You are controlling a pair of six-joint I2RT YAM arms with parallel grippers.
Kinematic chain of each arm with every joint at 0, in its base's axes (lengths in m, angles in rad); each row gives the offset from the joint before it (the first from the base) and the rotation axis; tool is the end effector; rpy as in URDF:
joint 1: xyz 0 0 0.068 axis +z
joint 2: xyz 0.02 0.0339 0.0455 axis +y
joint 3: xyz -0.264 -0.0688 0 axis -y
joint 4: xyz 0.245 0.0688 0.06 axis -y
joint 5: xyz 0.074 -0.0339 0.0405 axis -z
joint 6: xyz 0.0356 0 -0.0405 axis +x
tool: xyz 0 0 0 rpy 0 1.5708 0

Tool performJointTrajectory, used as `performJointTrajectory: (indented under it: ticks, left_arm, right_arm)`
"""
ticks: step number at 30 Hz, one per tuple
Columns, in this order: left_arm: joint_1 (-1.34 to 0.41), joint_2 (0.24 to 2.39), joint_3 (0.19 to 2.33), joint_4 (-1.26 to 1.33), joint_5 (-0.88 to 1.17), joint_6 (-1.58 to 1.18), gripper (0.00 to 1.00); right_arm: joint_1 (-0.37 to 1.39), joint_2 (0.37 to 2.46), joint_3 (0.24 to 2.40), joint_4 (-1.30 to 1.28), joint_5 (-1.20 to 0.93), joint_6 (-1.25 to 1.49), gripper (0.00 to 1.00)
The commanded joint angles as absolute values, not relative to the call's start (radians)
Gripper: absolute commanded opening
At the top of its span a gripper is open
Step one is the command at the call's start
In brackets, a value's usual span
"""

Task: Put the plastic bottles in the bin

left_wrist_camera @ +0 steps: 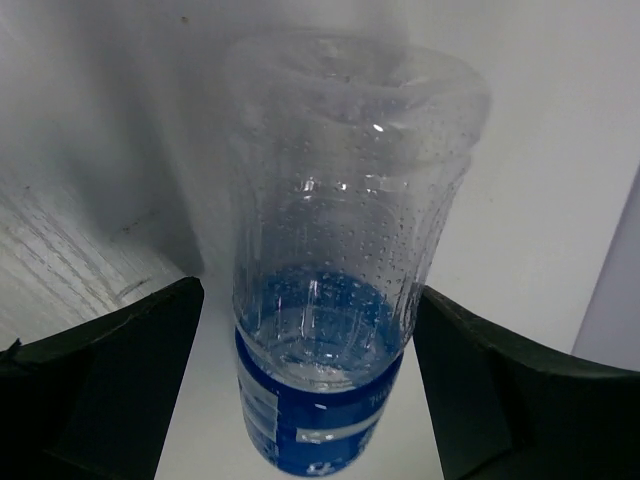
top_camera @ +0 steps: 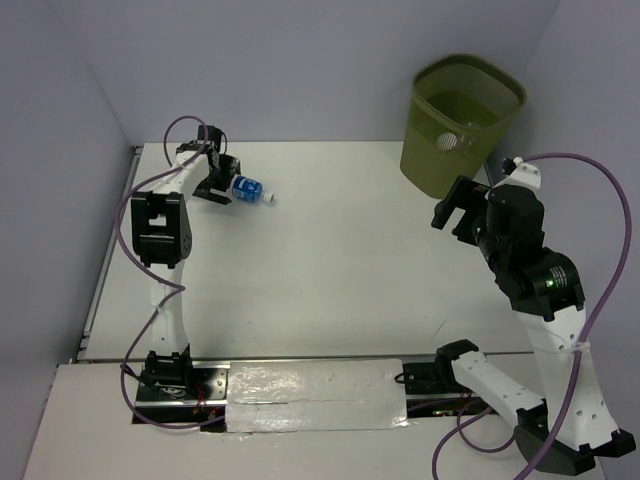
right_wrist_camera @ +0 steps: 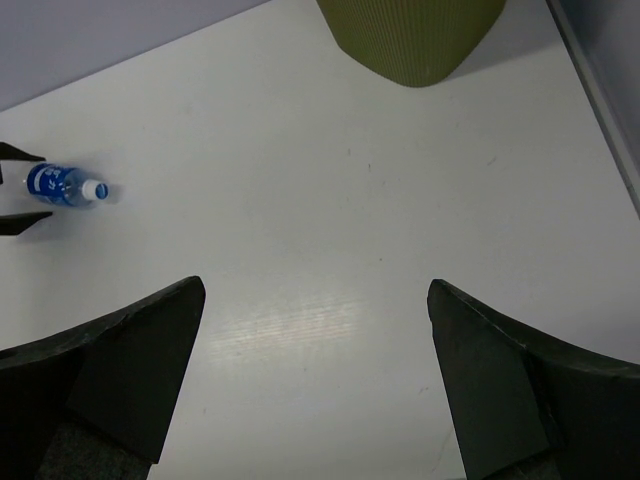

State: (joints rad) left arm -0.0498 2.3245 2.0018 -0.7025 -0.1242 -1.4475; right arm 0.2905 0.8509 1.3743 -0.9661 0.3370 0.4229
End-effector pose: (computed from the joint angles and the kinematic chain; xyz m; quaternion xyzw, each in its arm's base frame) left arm 0.5084 -0.0209 0.1918 -0.6312 0.7251 -0.1392 0.2377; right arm 0.1235 0.0246 0.4403 0.1446 0.8254 0.0512 0.5434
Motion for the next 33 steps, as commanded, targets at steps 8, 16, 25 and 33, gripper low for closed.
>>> performJointTrajectory:
  ticks: [8,16,25,33]
  left_arm:
    - [-0.08,2.218,1.928,-0.599,-0.109,-1.334,0.45]
    - [-0.271,2.12,2.156,-0.555,0.19,-0.948,0.37]
    - [-0.474,1.996,2.077,-0.319,0.376,-1.071,0.39]
    - [-0.511,1.979,2.062,-0.298,0.463,-1.12,0.4]
  right_arm:
    - [0.298,0.865,1.414,-0.977,0.324,0.439,1.0]
    - [0.302,0.959,1.479,-0.925,0.081,0.419,1.0]
    - [0.531,1.147,1.6,-0.883,-0.034,0.383,1.0]
    - [0.557,1.223,1.572,-0.847,0.101,0.408,1.0]
